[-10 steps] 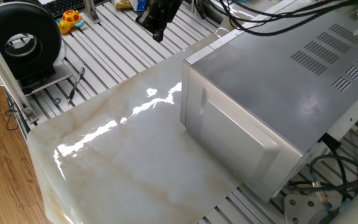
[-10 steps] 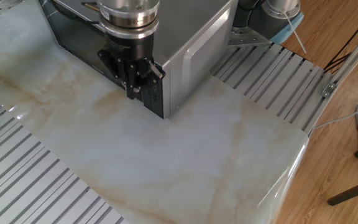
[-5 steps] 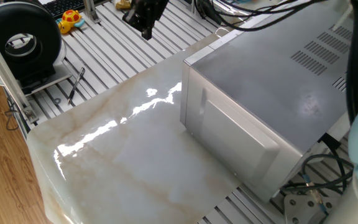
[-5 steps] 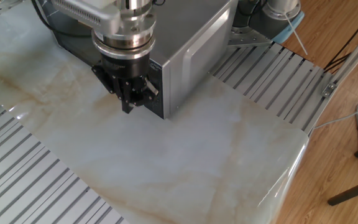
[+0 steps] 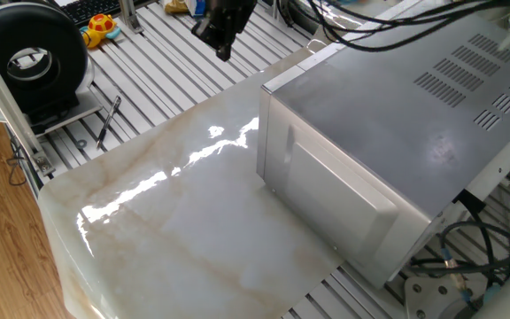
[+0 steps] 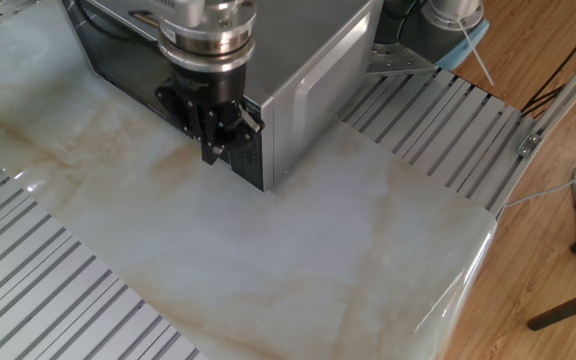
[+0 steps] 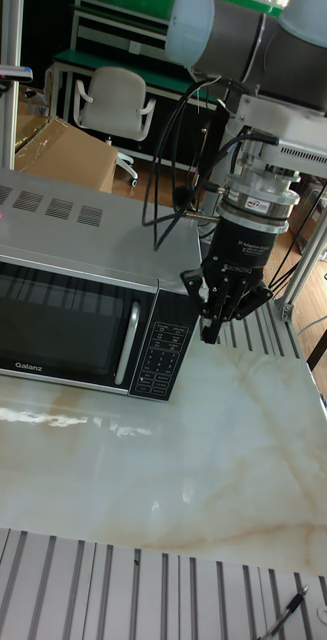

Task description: Open the microwave door

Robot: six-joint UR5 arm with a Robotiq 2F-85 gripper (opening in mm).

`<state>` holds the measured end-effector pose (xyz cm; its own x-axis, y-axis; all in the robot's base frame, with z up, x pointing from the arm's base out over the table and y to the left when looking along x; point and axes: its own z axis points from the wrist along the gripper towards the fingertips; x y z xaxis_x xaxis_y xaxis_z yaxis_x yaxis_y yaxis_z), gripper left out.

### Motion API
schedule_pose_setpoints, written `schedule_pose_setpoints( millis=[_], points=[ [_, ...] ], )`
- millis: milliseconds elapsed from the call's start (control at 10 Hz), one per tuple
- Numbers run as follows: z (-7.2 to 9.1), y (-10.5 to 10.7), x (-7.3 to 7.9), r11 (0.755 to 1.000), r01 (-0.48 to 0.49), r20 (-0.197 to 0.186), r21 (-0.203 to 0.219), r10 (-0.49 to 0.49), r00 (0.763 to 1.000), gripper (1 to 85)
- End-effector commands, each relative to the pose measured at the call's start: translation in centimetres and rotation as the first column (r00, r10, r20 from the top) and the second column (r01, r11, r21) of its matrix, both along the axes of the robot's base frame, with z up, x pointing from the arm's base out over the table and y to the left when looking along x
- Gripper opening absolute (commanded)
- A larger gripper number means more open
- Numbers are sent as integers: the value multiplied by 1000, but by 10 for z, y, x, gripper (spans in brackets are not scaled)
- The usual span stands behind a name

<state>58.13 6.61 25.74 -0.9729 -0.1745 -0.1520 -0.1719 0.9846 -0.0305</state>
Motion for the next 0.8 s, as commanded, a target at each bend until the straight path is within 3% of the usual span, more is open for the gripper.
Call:
schedule_pose_setpoints(
  millis=[0,200,300,400,500,700],
  points=[
    [1,9,13,1000,-10,3,0,10,1000,27],
    [6,18,27,1000,-10,14,-5,10,1000,163],
    [6,20,28,1000,-4,17,4,4,1000,123],
    [5,19,22,999,31,-5,6,-31,999,27],
    [4,12,16,998,54,-25,-21,-55,998,27],
    [4,16,16,998,56,-26,-5,-56,998,27]
  ],
)
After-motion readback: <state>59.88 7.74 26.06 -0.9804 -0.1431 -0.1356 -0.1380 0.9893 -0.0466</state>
